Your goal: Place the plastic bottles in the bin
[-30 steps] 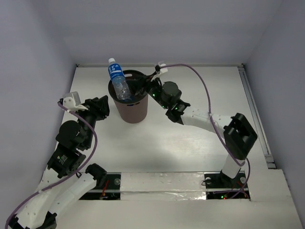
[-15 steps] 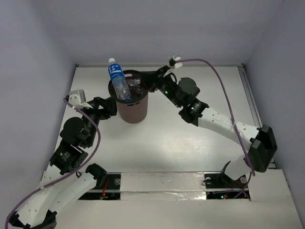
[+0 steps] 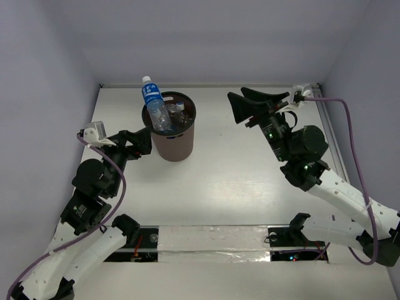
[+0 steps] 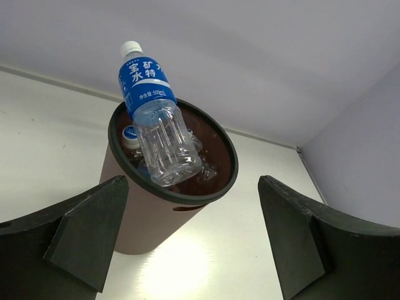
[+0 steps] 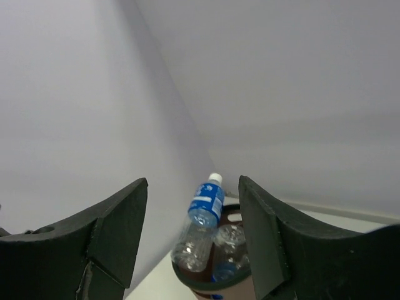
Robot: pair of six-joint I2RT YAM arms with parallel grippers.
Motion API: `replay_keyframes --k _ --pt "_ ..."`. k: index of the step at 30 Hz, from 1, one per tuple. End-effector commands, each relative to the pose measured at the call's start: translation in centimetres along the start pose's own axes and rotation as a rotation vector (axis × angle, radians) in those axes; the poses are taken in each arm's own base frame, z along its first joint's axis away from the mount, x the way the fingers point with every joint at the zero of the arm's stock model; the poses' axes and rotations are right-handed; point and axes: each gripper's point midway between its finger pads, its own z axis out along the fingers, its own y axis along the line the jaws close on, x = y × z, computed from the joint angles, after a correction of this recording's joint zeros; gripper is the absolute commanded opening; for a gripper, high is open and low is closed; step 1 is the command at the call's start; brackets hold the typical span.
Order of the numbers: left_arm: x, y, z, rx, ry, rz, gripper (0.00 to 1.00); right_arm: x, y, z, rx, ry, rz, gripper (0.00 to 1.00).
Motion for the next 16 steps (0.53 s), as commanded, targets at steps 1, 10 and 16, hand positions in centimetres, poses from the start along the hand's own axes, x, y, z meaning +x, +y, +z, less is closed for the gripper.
replay_keyframes --k 1,10,16 --pt "-1.6 -1.1 0.0 0.033 -0.037 -0.039 0.83 1.8 -2.0 -1.0 0.069 0.034 -0.030 0.66" --pt "-1.6 -0.7 -0.6 0.033 -0.048 -0.050 0.83 1.6 -2.5 -2.1 0.081 0.041 -0.050 0.58" --pt "-1.2 0.0 -0.7 0.010 -0.051 -0.047 0.83 1.1 -3.3 -2.8 0.121 0.037 -0.072 0.59"
